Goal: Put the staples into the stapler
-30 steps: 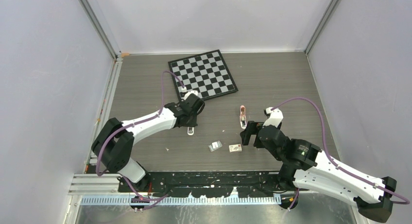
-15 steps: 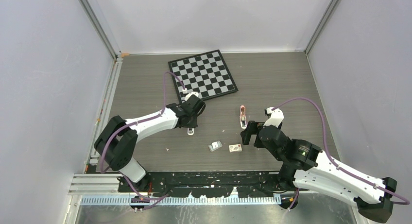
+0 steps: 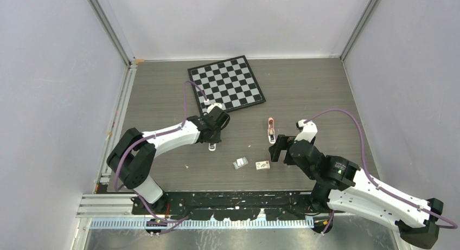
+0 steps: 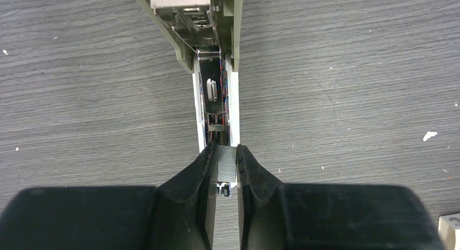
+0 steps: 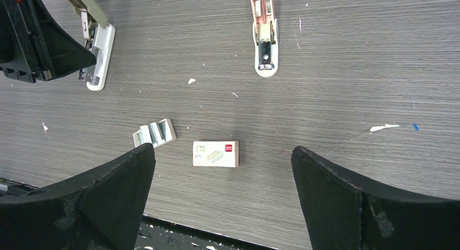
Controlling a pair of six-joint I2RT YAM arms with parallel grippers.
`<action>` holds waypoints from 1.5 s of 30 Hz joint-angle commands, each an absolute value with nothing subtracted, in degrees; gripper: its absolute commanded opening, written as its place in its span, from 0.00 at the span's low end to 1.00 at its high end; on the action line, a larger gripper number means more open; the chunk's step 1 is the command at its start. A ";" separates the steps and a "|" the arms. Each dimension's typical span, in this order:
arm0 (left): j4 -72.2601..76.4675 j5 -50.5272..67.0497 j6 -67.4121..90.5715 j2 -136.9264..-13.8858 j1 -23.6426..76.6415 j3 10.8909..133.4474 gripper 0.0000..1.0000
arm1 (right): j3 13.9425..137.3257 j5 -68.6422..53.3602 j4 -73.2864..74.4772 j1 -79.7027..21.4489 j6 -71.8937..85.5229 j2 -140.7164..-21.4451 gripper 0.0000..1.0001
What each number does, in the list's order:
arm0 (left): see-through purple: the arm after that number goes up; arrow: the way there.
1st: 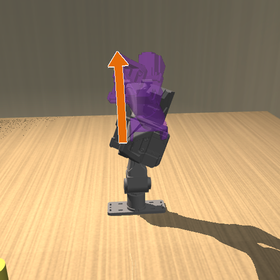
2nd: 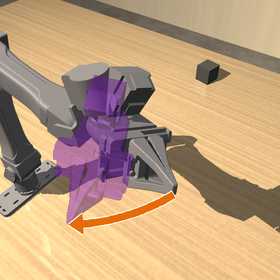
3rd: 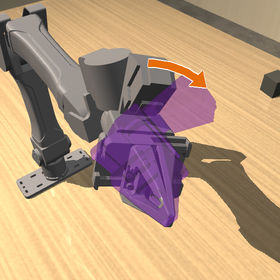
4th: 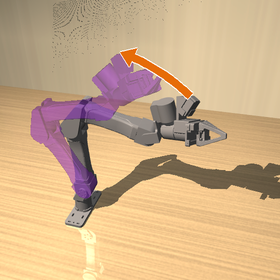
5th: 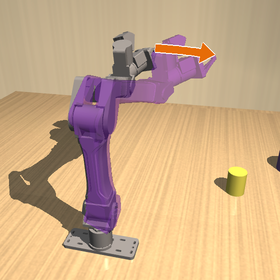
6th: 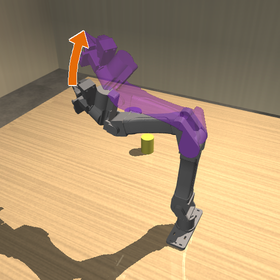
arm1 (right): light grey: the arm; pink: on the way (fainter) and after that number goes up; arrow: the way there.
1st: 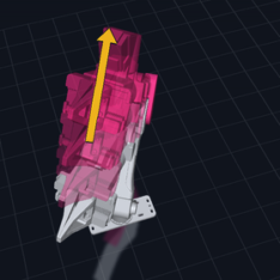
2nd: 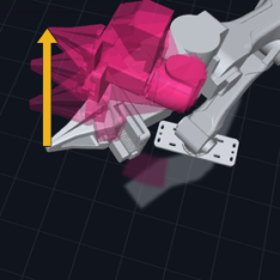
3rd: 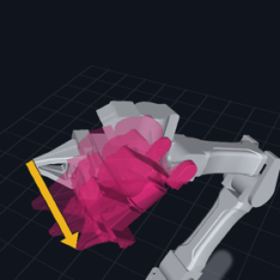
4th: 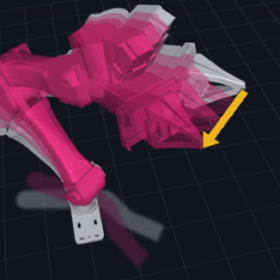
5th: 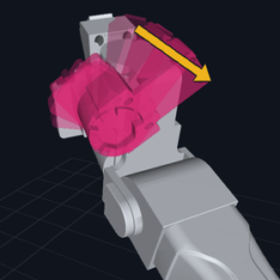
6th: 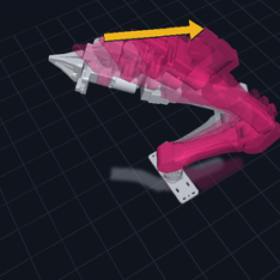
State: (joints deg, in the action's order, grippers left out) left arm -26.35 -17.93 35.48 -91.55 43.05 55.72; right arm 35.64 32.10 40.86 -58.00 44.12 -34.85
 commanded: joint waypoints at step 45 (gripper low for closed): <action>-25.59 -19.17 34.00 -88.15 41.75 54.92 0.17 | 35.38 33.85 39.38 -58.00 44.30 -34.88 1.00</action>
State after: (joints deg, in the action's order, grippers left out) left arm -27.11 -19.40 34.17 -88.14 41.98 54.94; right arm 35.31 32.10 40.82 -58.00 44.10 -34.87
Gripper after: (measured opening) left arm 0.179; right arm 0.996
